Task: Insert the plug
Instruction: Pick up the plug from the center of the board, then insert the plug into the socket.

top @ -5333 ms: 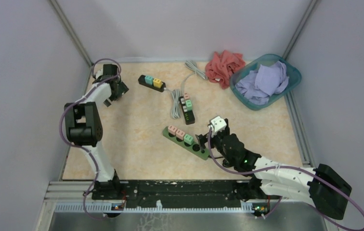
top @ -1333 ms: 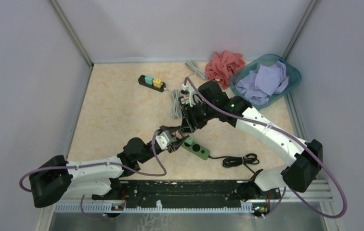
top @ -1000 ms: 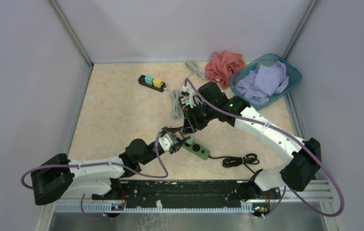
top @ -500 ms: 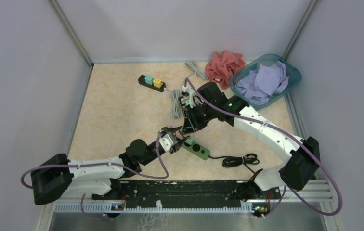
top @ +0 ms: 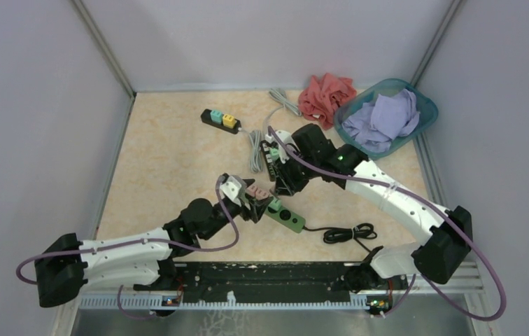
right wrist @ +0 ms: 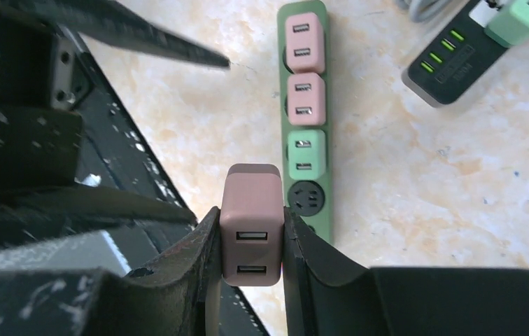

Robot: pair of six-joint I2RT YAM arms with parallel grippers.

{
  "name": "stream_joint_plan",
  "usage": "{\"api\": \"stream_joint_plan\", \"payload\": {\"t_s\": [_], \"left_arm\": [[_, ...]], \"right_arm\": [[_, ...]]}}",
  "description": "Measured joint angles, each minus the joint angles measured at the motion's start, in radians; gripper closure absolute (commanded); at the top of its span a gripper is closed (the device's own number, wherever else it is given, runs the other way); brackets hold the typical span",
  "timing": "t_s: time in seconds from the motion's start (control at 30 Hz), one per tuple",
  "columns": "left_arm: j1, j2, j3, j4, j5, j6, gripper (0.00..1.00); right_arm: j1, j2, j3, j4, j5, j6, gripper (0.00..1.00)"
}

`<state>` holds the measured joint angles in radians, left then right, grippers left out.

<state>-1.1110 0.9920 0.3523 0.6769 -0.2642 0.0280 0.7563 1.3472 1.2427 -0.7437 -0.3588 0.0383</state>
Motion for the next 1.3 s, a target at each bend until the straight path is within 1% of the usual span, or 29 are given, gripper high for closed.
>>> {"api": "stream_joint_plan", "payload": {"t_s": [0.2,0.37,0.5,0.63,0.7,0.77,0.8,0.93,1.0,1.13,1.3], "left_arm": [[0.000,-0.054,0.050,-0.206,-0.118,-0.277,0.00],[0.003,-0.057,0.091,-0.381,-0.178,-0.515,0.00],[0.018,-0.057,0.097,-0.500,-0.186,-0.698,0.00],[0.038,-0.054,0.097,-0.583,-0.182,-0.873,0.01],[0.053,-0.051,0.090,-0.597,-0.173,-0.941,0.05],[0.080,-0.047,0.069,-0.593,-0.147,-1.014,0.12],[0.099,-0.042,0.053,-0.585,-0.126,-1.046,0.15],[0.175,0.004,-0.020,-0.537,-0.029,-1.153,0.26],[0.200,0.037,-0.044,-0.517,0.013,-1.194,0.29],[0.206,0.092,-0.054,-0.464,0.069,-1.248,0.36],[0.216,0.166,-0.054,-0.407,0.112,-1.297,0.40]], "right_arm": [[0.000,-0.102,-0.120,0.052,0.074,-0.083,1.00],[0.000,-0.124,-0.145,0.066,0.101,-0.150,1.00],[0.000,-0.121,-0.153,0.064,0.107,-0.200,1.00],[0.000,-0.121,-0.180,0.067,0.107,-0.238,1.00],[0.000,-0.121,-0.202,0.069,0.107,-0.255,1.00],[0.000,-0.121,-0.217,0.071,0.107,-0.264,1.00],[0.000,-0.121,-0.225,0.073,0.107,-0.269,1.00],[0.000,-0.119,-0.255,0.092,0.108,-0.281,1.00],[0.000,-0.111,-0.262,0.098,0.109,-0.284,1.00],[0.000,-0.091,-0.268,0.107,0.107,-0.293,1.00],[0.000,-0.077,-0.270,0.116,0.103,-0.300,1.00]]}}
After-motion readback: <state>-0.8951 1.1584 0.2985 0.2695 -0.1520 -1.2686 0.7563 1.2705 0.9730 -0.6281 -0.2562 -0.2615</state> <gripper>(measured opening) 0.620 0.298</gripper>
